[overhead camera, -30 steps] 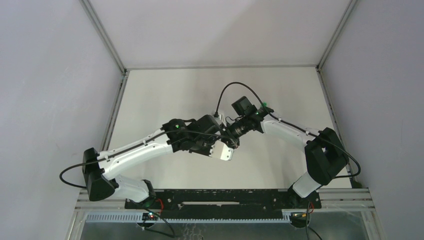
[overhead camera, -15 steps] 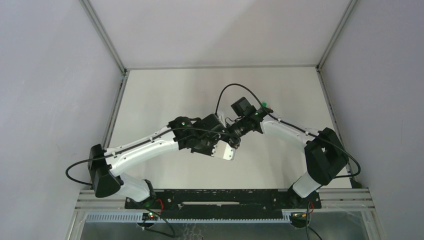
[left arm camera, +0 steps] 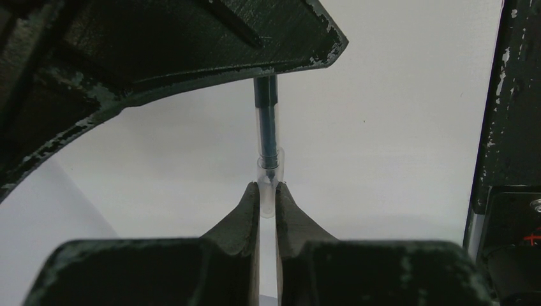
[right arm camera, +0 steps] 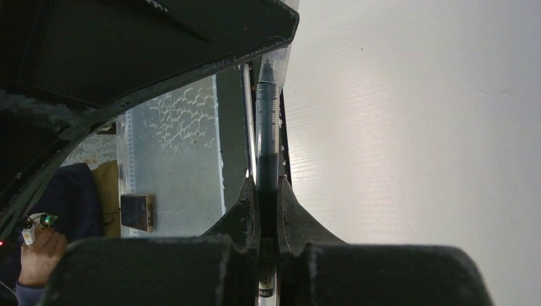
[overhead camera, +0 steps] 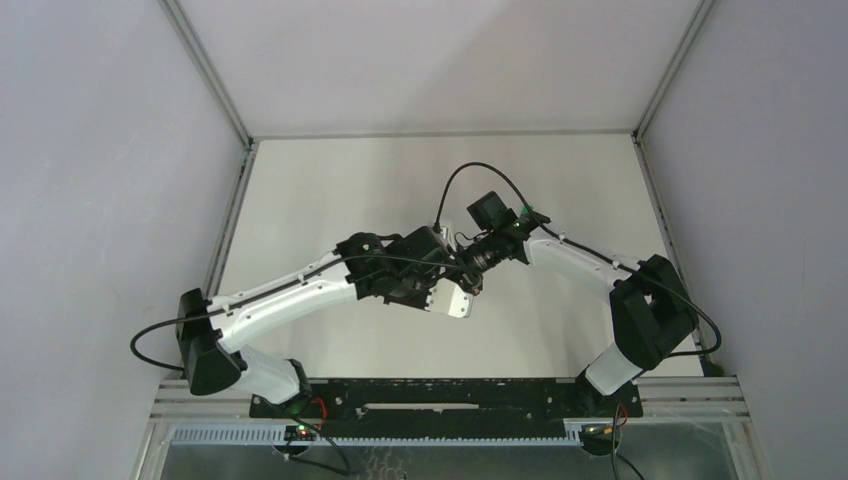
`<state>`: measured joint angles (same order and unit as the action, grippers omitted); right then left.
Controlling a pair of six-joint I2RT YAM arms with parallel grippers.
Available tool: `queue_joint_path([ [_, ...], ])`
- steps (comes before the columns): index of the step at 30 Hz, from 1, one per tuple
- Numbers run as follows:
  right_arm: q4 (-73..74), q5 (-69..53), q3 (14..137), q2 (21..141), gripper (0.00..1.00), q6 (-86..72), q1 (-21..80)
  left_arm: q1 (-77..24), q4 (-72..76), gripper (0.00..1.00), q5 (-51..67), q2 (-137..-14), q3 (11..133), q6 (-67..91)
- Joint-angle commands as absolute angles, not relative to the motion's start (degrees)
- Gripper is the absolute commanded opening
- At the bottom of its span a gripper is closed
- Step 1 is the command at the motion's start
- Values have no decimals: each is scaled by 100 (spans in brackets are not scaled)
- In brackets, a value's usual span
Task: Insert the pens into the pen caps
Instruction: Press the pen cap onto the pen.
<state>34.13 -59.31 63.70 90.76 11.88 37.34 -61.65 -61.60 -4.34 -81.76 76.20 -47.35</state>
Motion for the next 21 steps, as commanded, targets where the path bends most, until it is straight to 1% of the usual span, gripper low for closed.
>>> queue_joint_path([
  [1, 2981, -6035, 6504, 9075, 0, 1336, 3732, -6319, -5505, 11, 15, -7980, 7807, -4580],
  [15, 2988, -6038, 6507, 9128, 0, 1362, 3727, -6317, -5434, 25, -228, -7781, 7668, -4540],
  [21, 2988, -6047, 6507, 9120, 0, 1362, 3712, -6311, -5432, 29, -271, -7727, 7653, -4496],
])
